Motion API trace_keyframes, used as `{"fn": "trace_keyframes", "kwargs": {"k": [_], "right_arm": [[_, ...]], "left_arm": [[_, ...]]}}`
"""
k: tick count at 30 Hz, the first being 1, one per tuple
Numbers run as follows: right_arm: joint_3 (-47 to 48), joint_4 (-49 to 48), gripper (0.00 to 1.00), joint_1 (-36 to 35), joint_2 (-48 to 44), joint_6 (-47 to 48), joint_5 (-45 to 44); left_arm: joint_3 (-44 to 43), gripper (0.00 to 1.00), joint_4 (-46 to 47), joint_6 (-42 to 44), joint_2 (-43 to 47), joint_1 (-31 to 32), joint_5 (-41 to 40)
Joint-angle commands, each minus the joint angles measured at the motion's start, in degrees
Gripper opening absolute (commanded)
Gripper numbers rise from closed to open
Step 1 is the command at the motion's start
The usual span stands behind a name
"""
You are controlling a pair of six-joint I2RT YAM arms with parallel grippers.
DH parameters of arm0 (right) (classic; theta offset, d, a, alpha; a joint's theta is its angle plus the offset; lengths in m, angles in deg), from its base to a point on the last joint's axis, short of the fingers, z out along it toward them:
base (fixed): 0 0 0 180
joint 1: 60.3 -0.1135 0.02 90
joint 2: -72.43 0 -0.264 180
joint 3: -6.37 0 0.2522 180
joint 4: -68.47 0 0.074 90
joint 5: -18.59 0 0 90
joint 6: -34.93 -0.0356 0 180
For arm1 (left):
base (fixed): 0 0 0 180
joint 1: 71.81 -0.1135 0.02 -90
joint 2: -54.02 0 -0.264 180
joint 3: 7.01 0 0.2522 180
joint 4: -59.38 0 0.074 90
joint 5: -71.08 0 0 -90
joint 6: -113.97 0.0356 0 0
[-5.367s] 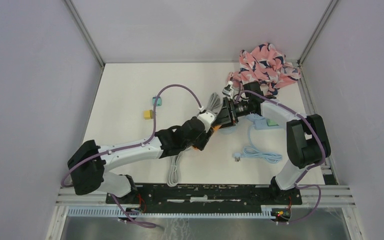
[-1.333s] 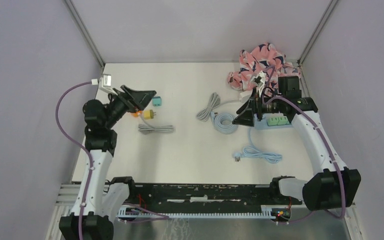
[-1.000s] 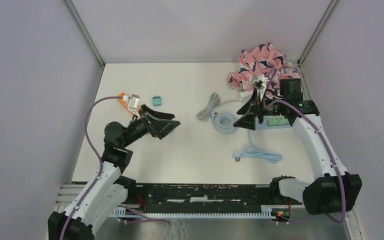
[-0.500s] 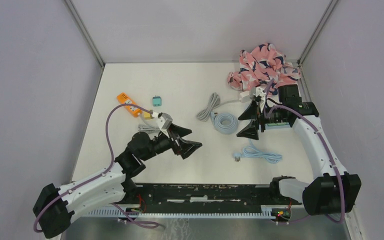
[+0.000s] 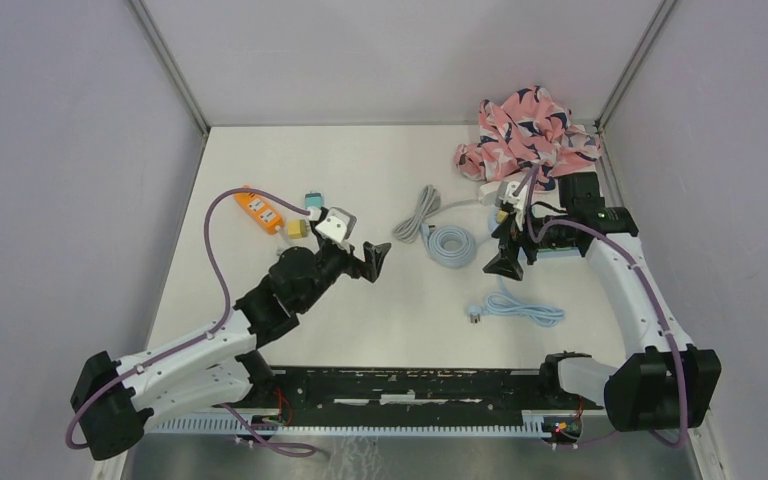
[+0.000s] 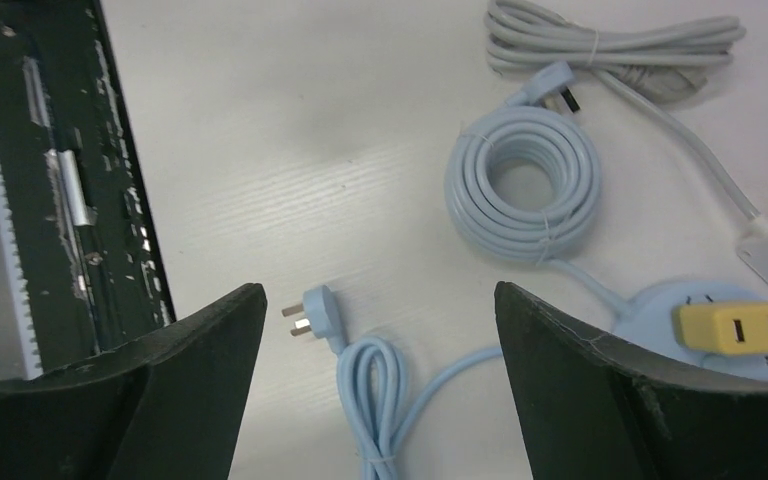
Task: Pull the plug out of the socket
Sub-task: Move the socket to the center of the board.
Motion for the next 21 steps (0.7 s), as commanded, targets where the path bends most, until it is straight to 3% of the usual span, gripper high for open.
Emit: {"fn": "trace_keyframes", "kwargs": {"k": [1, 8, 15, 21], "right_arm": [[-1.2, -6.9, 0.91, 0.4, -0.2, -0.6, -8.6], [4.1, -8.8, 0.94, 0.4, 7.2, 11.1, -11.4], [10.3, -18.7, 0.93, 0.4, 18.4, -4.6, -17.4], [8.6, -25.9, 0.88, -0.2, 21.9, -16.8, -19.1]], "left_arm": [[-1.0, 0.99, 1.0, 5.7, -0.6, 0.3, -5.2], [2.8, 0.99, 3.3, 6.4, 2.9, 0.3, -3.5], [6.3, 0.99, 5.8, 6.1, 6.7, 0.3, -3.6], [7.0, 0.99, 6.4, 6.2, 7.3, 0.3, -3.6]]}}
